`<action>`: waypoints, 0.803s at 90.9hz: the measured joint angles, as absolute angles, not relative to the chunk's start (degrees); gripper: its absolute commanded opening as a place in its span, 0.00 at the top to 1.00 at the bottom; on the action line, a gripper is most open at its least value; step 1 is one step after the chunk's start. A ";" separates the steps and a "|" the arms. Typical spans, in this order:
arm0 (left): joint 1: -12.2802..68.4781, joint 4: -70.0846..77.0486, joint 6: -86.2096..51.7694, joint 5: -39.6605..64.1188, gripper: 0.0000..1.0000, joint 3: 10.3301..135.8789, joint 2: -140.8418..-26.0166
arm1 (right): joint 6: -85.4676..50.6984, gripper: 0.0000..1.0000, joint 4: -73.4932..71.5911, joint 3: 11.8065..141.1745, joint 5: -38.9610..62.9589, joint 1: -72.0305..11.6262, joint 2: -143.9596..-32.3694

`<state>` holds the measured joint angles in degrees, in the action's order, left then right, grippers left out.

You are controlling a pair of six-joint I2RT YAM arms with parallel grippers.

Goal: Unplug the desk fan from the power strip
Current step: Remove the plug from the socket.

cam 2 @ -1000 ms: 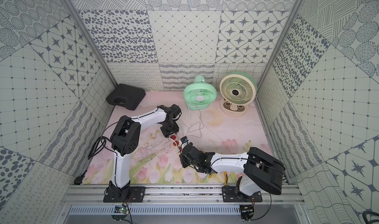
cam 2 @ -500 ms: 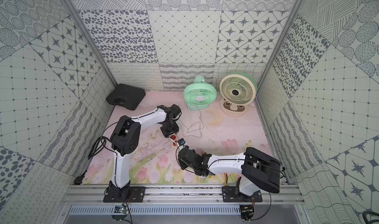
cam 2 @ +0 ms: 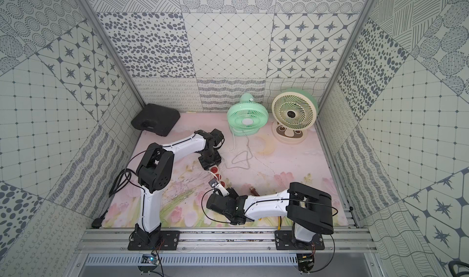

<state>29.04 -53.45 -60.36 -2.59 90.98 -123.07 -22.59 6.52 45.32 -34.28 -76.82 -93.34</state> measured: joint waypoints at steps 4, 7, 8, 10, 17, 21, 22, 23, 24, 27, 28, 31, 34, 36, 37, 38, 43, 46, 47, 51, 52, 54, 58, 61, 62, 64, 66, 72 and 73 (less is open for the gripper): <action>29.04 -53.45 -60.36 -2.57 1.00 90.98 -123.07 | -22.55 1.00 6.50 45.32 -34.39 -76.86 -93.36; 29.04 -53.45 -60.36 -2.57 1.00 90.98 -123.07 | -22.52 1.00 6.50 45.32 -34.44 -76.88 -93.36; 29.02 -53.45 -60.36 -2.57 1.00 90.98 -123.07 | -22.52 1.00 6.50 45.32 -34.44 -76.88 -93.36; 28.99 -53.45 -60.36 -2.52 1.00 90.98 -123.07 | -22.52 1.00 6.50 45.32 -34.44 -76.88 -93.36; 28.86 -53.45 -60.25 -2.28 1.00 90.98 -123.07 | -22.55 1.00 6.48 45.32 -34.41 -76.86 -93.34; 28.80 -53.45 -60.20 -2.13 1.00 90.98 -123.07 | -22.57 1.00 6.46 45.32 -34.37 -76.84 -93.32; 28.77 -53.45 -60.18 -2.11 1.00 90.98 -123.07 | -22.59 1.00 6.46 45.32 -34.33 -76.82 -93.27; 28.77 -53.45 -60.18 -2.09 1.00 90.98 -123.07 | -22.63 1.00 6.44 45.30 -34.28 -76.77 -93.25; 28.75 -53.45 -60.18 -2.04 1.00 90.98 -123.07 | -22.65 1.00 6.44 45.28 -34.22 -76.77 -93.23; 28.73 -53.45 -60.16 -1.91 1.00 90.98 -123.07 | -22.79 1.00 6.31 45.12 -33.87 -76.53 -93.06; 28.73 -53.45 -60.16 -1.89 1.00 90.98 -123.07 | -22.92 1.00 6.22 45.06 -33.69 -76.44 -92.97; 28.71 -53.45 -60.16 -1.85 1.00 90.98 -123.07 | -23.18 1.00 5.89 44.71 -33.12 -76.07 -92.62; 28.69 -53.45 -60.16 -1.83 1.00 90.98 -123.07 | -23.46 1.00 5.41 44.27 -32.45 -75.64 -92.20; 28.69 -53.43 -60.16 -1.80 1.00 90.98 -123.07 | -23.64 1.00 4.95 43.90 -31.99 -75.24 -91.92; 28.69 -53.43 -60.18 -1.80 1.00 90.98 -123.07 | -23.73 1.00 4.67 43.66 -31.53 -75.02 -91.68; 28.67 -53.43 -60.18 -1.80 1.00 90.96 -123.07 | -23.86 1.00 4.40 43.42 -31.22 -74.78 -91.46; 28.67 -53.41 -60.20 -1.76 1.00 90.96 -123.07 | -24.56 1.00 3.07 42.24 -29.21 -73.60 -90.32; 28.62 -53.39 -60.23 -1.74 1.00 90.96 -123.07 | -25.08 1.00 2.22 41.45 -27.81 -72.86 -89.67; 28.62 -53.39 -60.20 -1.74 1.00 90.96 -123.07 | -25.26 1.00 1.87 41.17 -27.24 -72.53 -89.41; 28.62 -53.39 -60.23 -1.69 1.00 90.96 -123.07 | -26.20 1.00 0.54 40.03 -24.93 -71.37 -88.42; 28.62 -53.39 -60.23 -1.69 1.00 90.96 -123.07 | -26.41 1.00 0.30 39.79 -24.38 -71.11 -88.18; 28.62 -53.39 -60.25 -1.69 1.00 90.96 -123.07 | -26.83 1.00 -0.45 39.16 -23.03 -70.37 -87.68; 28.60 -53.36 -60.27 -1.69 1.00 90.96 -123.07 | -27.81 1.00 -1.58 38.09 -20.60 -69.12 -86.80; 28.60 -53.36 -60.34 -1.67 1.00 90.96 -123.07 | -28.36 1.00 -2.48 37.36 -18.96 -68.29 -86.26; 28.60 -53.34 -60.38 -1.67 1.00 90.96 -123.07 | -28.56 1.00 -2.74 37.15 -18.44 -68.01 -86.11; 28.60 -53.34 -60.42 -1.65 1.00 90.96 -123.07 | -28.86 1.00 -3.33 36.71 -17.41 -67.55 -85.76; 28.58 -53.34 -60.42 -1.63 1.00 90.96 -123.09 | -29.10 1.00 -3.75 36.38 -16.67 -67.16 -85.54; 28.49 -53.34 -60.45 -1.48 1.00 90.96 -123.09 | -29.61 1.00 -4.58 35.77 -15.03 -66.41 -85.14; 28.49 -53.34 -60.45 -1.45 1.00 90.96 -123.09 | -29.65 1.00 -4.69 35.68 -14.81 -66.32 -85.08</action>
